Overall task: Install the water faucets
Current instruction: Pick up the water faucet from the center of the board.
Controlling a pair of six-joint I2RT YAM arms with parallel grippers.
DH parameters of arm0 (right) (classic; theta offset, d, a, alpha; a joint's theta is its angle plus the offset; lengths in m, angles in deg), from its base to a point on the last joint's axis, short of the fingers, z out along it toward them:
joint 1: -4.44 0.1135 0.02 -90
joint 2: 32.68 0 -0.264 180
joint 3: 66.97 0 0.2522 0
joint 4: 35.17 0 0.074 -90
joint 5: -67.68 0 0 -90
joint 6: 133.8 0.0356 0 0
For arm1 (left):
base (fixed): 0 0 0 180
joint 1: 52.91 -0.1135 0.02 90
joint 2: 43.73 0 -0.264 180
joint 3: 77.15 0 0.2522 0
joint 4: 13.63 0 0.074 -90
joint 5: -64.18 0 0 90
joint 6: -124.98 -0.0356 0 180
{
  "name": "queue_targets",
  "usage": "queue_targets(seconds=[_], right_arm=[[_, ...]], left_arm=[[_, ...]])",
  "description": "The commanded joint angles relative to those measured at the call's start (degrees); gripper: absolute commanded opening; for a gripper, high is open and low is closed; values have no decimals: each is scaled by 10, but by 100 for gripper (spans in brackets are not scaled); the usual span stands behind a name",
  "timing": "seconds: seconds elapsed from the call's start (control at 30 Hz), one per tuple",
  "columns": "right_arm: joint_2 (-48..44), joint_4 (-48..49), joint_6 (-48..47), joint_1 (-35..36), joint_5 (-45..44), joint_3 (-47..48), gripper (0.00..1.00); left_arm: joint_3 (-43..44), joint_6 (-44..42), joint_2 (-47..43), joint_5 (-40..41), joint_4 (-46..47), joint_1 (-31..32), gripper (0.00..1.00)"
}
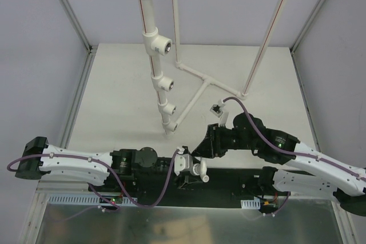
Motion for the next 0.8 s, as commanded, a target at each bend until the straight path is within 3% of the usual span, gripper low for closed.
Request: queue_targets(seconds=[0.0, 0.03, 0.1, 0.17, 0.23, 0.33, 0.37, 0.63, 0.77], right_arm=[[-14, 34, 3, -7, 9, -8, 0], [-15, 34, 3, -6, 9, -9, 0], [-18, 33, 2, -9, 8, -11, 0], [-20, 34, 0, -10, 4, -13, 0], [-22, 33, 0, -12, -1, -15, 4], [-29, 29, -2, -12, -22, -19, 54], [-32, 27, -2, -13, -36, -19, 62], [-73, -9, 10, -13, -181, -20, 77], [-71, -10, 9, -12, -206, -19, 77]], left_arm=[[22, 22, 8, -32, 35, 5, 54], [23, 24, 8, -34, 34, 5, 48], [24, 29, 10, -33, 32, 5, 19], [24, 39, 8, -13, 32, 5, 2], [24, 47, 5, 3, 31, 5, 0], [21, 57, 0, 30, 29, 5, 0], [21, 60, -1, 46, 25, 5, 0], [33, 117, 8, 320, -12, 5, 0], [54, 111, 29, 380, -14, 5, 0]])
